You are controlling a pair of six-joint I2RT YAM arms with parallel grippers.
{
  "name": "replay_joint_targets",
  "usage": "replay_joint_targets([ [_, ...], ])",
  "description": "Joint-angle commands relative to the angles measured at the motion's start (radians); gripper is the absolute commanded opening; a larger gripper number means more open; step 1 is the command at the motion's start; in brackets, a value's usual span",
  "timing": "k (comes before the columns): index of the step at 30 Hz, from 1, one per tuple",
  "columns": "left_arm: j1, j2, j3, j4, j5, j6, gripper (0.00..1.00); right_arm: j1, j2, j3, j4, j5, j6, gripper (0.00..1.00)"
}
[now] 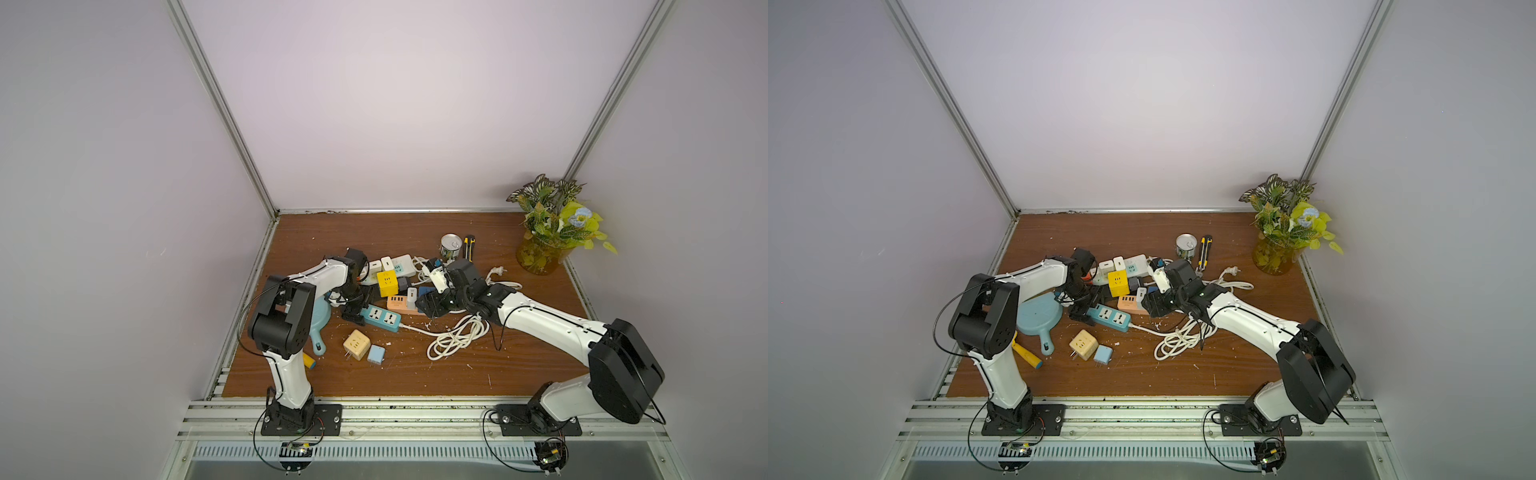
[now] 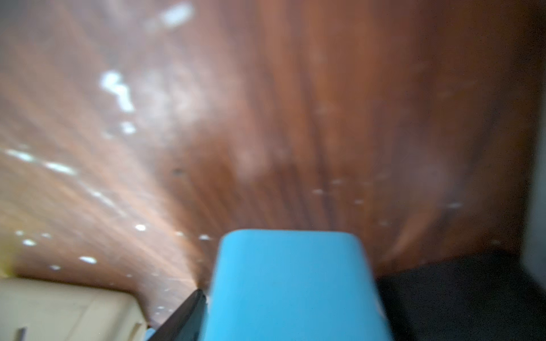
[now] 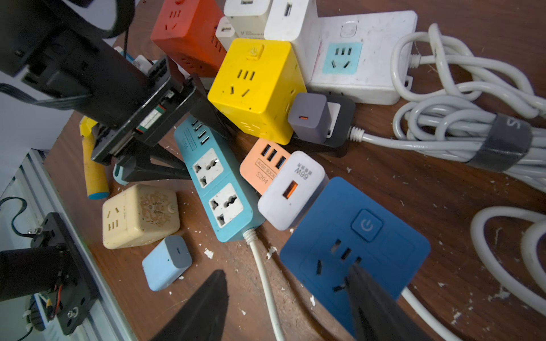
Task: Pull the plug off the socket
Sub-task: Adjust the socket at the center of the board.
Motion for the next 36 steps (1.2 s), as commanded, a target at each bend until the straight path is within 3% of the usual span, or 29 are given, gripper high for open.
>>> replay_joint_targets([
  [1, 0.001, 0.064, 0.003, -0.059, -0.090, 0.009, 0.79, -0.002, -0.037, 0.031, 0.003, 0.019, 0.000, 0.70],
  [7, 0.018, 0.117, 0.080, -0.093, -0.097, 0.050, 0.94, -0.002, -0.045, 0.028, 0.003, 0.022, 0.003, 0.70],
  [16, 0.039, 0.174, 0.162, -0.114, -0.095, 0.097, 1.00, 0.002, -0.029, 0.037, 0.016, 0.008, 0.012, 0.70],
  [26, 0.068, 0.264, 0.336, -0.146, -0.081, 0.196, 0.99, 0.002, -0.014, 0.060, -0.004, 0.014, -0.021, 0.70],
  [33, 0.064, 0.188, 0.225, -0.156, -0.053, 0.190, 1.00, -0.009, -0.005, 0.083, -0.029, 0.041, -0.078, 0.72],
  [36, 0.057, 0.133, 0.187, -0.155, -0.051, 0.156, 0.91, -0.021, -0.005, 0.090, -0.030, 0.050, -0.084, 0.71],
])
